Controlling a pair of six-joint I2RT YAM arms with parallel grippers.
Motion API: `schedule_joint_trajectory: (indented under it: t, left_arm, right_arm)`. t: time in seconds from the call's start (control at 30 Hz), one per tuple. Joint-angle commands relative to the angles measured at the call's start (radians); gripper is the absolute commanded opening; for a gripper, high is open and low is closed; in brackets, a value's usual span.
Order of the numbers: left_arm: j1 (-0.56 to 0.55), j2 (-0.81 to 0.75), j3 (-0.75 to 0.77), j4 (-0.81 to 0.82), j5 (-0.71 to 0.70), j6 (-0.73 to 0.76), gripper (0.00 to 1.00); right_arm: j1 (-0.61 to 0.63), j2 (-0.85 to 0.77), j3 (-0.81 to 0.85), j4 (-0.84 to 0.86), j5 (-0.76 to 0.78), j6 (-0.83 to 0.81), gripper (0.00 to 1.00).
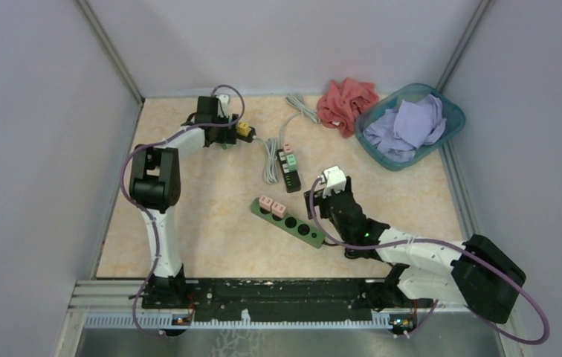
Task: Insert the plug
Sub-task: Pick up the plug from the center of the board.
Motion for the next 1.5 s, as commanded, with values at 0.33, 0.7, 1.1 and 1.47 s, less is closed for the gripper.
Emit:
schedule_joint_trajectory:
  t: [0.33, 0.7, 1.1, 1.47]
  left_arm:
    - [0.0, -0.03, -0.043, 0.003, 0.272, -0.002, 0.72]
    - [-0.014, -0.069, -0.112, 0.019, 0.28, -0.076, 0.66]
    - [-0.061, -0.039, -0.121, 0.012, 0.145, -0.086, 0.6]
    - [-0.124, -0.151, -0.216, 0.057, 0.049, -0.104, 0.42]
  right_arm:
    - [-0.002, 0.036, 0.072, 0.018, 0.001, -0.01, 0.86]
    - [-0.001, 0.032, 0.077, 0.01, -0.015, -0.013, 0.86]
    - [-0.002, 0.046, 0.078, 0.019, -0.044, -0.006, 0.86]
    - [-0.001, 0.047, 0.086, 0.008, -0.077, 0.0, 0.86]
